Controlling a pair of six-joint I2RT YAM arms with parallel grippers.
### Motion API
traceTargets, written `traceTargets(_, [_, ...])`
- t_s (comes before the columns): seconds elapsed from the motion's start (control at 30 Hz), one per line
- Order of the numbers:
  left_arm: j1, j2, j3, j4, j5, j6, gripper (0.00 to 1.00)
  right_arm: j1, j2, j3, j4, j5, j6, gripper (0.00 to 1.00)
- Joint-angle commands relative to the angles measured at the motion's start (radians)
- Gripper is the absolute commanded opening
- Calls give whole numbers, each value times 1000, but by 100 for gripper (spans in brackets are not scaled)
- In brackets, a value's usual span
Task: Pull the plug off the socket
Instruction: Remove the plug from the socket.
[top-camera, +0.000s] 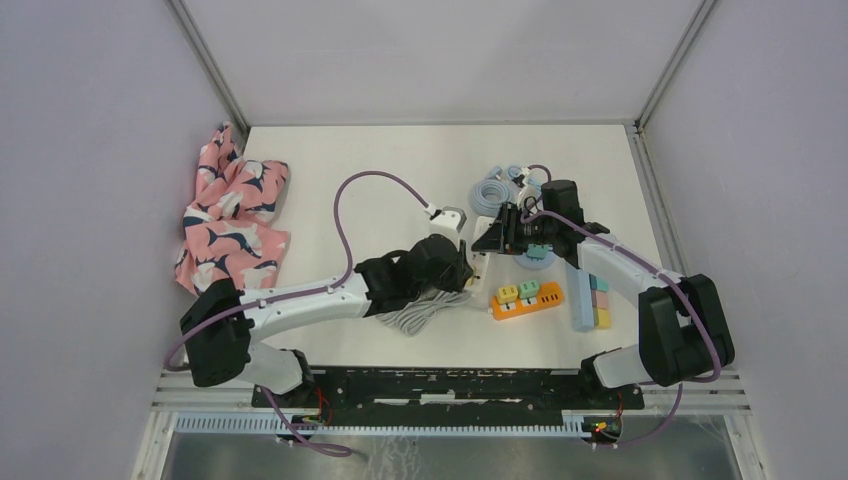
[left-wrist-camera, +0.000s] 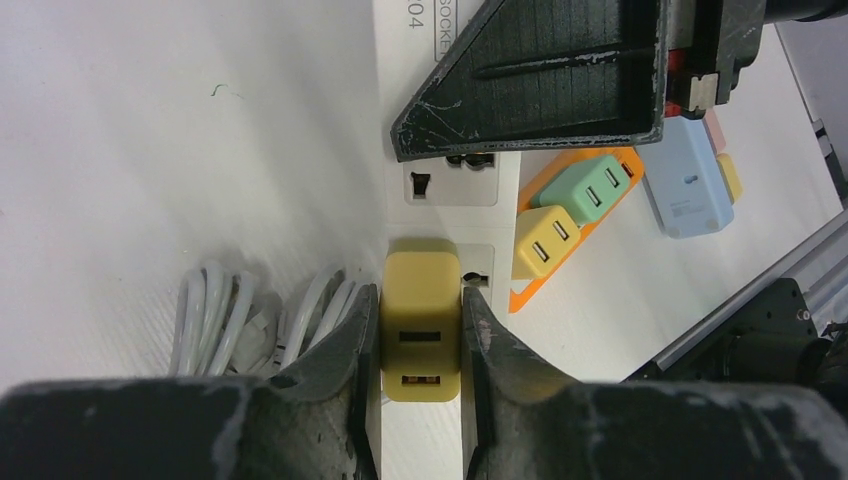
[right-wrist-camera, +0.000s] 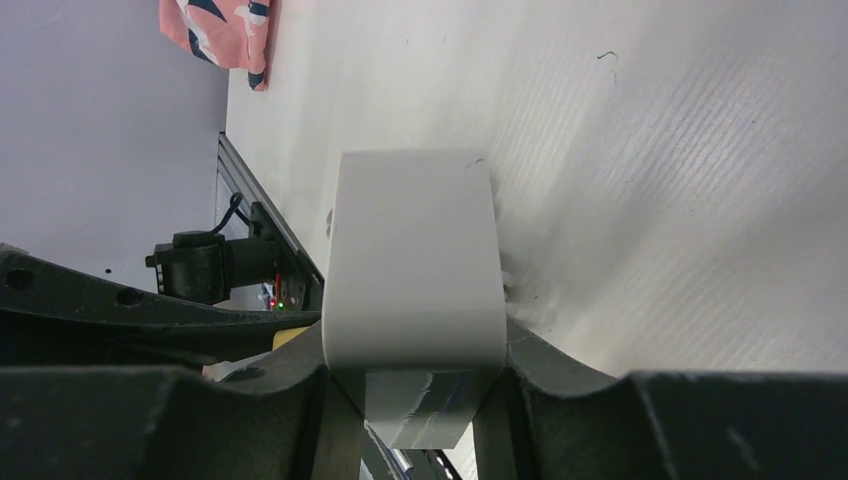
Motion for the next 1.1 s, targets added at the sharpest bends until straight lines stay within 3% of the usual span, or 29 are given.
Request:
traceTargets(0.0, [0, 22, 56, 5, -12, -48, 3, 12, -40, 4, 97, 7, 28, 0])
traceTargets(0.33, [18, 48, 72, -40, -85, -30, 3, 21, -67, -15, 129, 34, 32, 0])
traceTargets(0.47, [114, -50, -83, 101, 51, -38, 3, 20, -75, -17, 123, 54, 23, 0])
traceTargets(0.57, [121, -103, -149, 188, 106, -31, 3, 20, -75, -19, 109, 79, 17, 0])
traceTargets(0.7, [86, -80, -117, 193, 98, -18, 3, 20, -64, -24, 102, 110, 20, 0])
traceTargets(0.9, [13, 21, 33, 36, -25, -15, 3, 20, -72, -21, 80, 146, 2, 0])
traceTargets(1.07, [30, -20, -6, 31, -50, -22, 3, 20, -72, -17, 75, 145, 4, 0])
